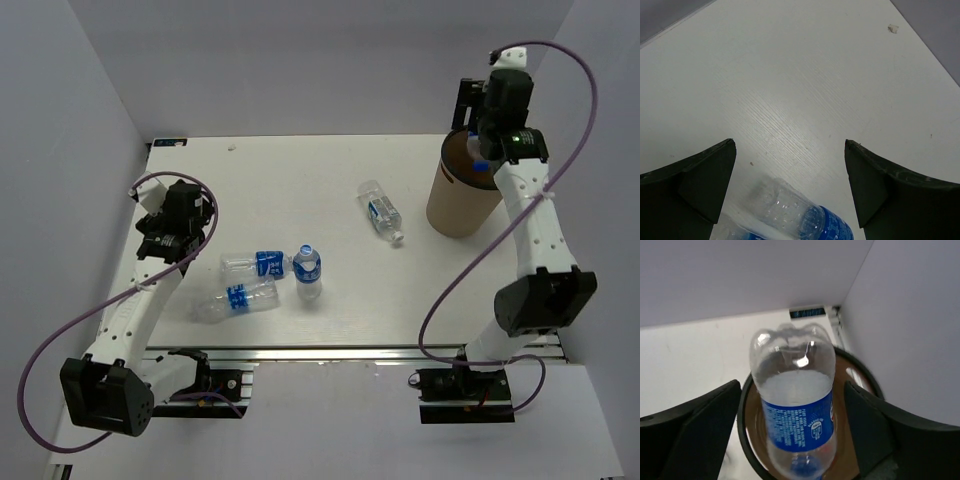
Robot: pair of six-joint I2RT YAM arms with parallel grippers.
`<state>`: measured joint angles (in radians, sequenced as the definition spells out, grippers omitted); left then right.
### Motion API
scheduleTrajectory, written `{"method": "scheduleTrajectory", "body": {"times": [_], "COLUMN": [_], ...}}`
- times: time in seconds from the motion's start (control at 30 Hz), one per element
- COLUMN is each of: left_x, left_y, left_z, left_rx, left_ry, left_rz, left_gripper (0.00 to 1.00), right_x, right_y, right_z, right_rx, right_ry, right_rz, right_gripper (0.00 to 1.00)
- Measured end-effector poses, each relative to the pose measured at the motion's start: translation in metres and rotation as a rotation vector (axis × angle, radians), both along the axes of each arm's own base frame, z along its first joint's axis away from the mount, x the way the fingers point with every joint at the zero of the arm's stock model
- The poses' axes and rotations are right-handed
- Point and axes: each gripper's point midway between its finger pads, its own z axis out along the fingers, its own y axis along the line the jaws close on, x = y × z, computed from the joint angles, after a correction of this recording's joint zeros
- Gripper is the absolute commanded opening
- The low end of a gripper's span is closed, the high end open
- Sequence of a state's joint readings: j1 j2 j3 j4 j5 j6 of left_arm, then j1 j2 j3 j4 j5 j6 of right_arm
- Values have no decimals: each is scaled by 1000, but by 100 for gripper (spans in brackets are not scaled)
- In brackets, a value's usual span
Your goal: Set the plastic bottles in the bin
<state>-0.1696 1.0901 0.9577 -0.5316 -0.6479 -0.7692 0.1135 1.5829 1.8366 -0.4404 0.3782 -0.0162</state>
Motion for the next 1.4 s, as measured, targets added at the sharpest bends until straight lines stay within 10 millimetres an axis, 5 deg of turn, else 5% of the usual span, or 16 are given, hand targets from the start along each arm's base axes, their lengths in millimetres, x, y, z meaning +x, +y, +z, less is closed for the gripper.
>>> {"method": "scheduleTrajectory", "body": {"times": [0.17,0.33,0.47,0.6,0.73,0.87,1.03,1.23,1.33,1.4], "left_x": [-2,-4,-3,-3,-3,-4,-4,-5,-5,-5], "left_y": [0,0,0,-1,-2,-2,-3,-2,-2,-2], "left_z": [-8,-4,0,-1,-1,-4,-4,-2,-1,-1], "left_rx": [7,0,-6,-9,-9,-7,-9,-7,-7,-8], "left_ry": [43,28,11,13,15,29,29,25,22,20], "left_rz": [-1,2,1,-3,-7,-8,-14,-17,-17,-17], "left_gripper": [98,98,98,98,98,98,98,98,98,98], "right_x": [17,-3,-21,-22,0,22,15,14,16,16], "right_y": [17,75,142,189,210,205,197,205,215,217], "right_z": [-73,-75,-72,-106,-186,-281,-347,-350,-330,-296], "right_rx": [27,17,-81,-102,-77,-86,-90,-57,-16,-5], "right_ry": [193,199,169,229,393,595,763,781,741,675], "right_rz": [93,345,552,717,750,654,610,630,663,676], "right_gripper": [89,89,89,89,89,89,86,40,35,36]}}
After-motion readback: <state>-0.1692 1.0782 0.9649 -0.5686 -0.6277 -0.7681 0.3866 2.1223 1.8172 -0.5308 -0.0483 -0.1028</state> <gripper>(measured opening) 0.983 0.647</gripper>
